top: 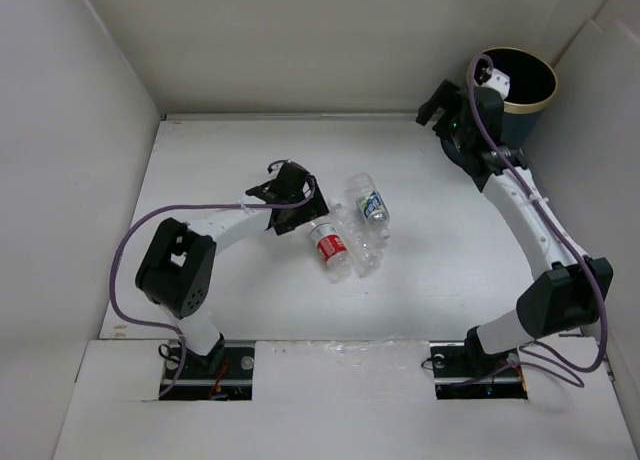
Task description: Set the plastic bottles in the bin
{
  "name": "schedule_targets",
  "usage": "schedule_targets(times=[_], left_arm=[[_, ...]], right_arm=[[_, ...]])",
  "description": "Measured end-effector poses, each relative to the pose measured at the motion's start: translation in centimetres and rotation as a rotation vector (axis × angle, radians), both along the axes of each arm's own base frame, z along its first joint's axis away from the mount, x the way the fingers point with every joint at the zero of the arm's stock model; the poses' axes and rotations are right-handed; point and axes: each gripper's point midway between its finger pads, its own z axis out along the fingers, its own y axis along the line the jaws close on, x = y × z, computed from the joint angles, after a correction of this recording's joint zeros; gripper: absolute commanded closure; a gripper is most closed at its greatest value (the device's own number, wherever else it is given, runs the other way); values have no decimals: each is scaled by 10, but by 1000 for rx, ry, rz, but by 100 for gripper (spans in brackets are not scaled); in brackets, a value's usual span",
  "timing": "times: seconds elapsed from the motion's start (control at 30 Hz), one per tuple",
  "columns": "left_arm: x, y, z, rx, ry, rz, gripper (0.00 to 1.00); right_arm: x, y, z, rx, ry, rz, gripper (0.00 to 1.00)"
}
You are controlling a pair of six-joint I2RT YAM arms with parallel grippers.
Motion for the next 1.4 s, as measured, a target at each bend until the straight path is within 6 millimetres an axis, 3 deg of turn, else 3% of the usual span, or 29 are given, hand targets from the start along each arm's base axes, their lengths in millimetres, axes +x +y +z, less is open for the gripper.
schedule_targets(times=[0.13, 0.2, 0.23, 0.27, 0.4, 0.43, 0.57, 0.7, 0.77, 0.87, 1.0, 1.07, 1.2, 1.27, 1.3, 1.33, 1.37, 1.4], left_arm=[[2, -4, -27, 5, 53, 23, 2], [2, -7, -40, 13, 81, 36, 12], [5, -9, -40, 15, 81, 41, 20], [10, -14, -37, 2, 67, 48, 41], [17, -20, -45, -18, 68, 91, 96], [19, -21, -42, -25, 61, 104, 100], [13, -8, -39, -3, 36, 155, 100], [-7, 20, -23, 70, 19, 181, 100], [-8, 24, 6, 57, -46, 165, 100], [-5, 25, 68, -6, -193, 134, 100], [2, 18, 141, -92, -352, 88, 100], [4, 12, 162, -125, -395, 59, 100], [1, 7, 169, -137, -405, 12, 100], [-1, 6, 170, -142, -407, -2, 100], [-2, 6, 172, -144, -410, -8, 94], [-3, 9, 172, -130, -415, -9, 84], [-4, 12, 172, -119, -416, -8, 79], [-4, 15, 173, -114, -418, -3, 60]], right_arm=[[-20, 33, -16, 16, 11, 92, 0], [-24, 44, -22, 20, 14, 125, 0], [-27, 50, -26, 24, 22, 144, 0], [-30, 56, -29, 25, 29, 164, 0], [-49, 82, -30, 25, 32, 274, 0], [-55, 92, -27, 22, 26, 319, 0], [-89, 135, -13, 15, -14, 558, 0], [-132, 169, -28, 15, 0, 791, 0], [-151, 184, -44, 12, 31, 882, 0], [-177, 208, -69, 0, 77, 1006, 0], [-202, 245, -85, -10, 83, 1150, 0], [-205, 261, -92, -8, 83, 1195, 0], [-201, 285, -106, 1, 116, 1237, 2], [-200, 300, -109, 11, 125, 1258, 27], [-200, 307, -110, 18, 128, 1272, 37], [-200, 312, -112, 26, 137, 1276, 67], [-201, 316, -113, 30, 141, 1281, 78], [-201, 320, -114, 46, 152, 1277, 86]])
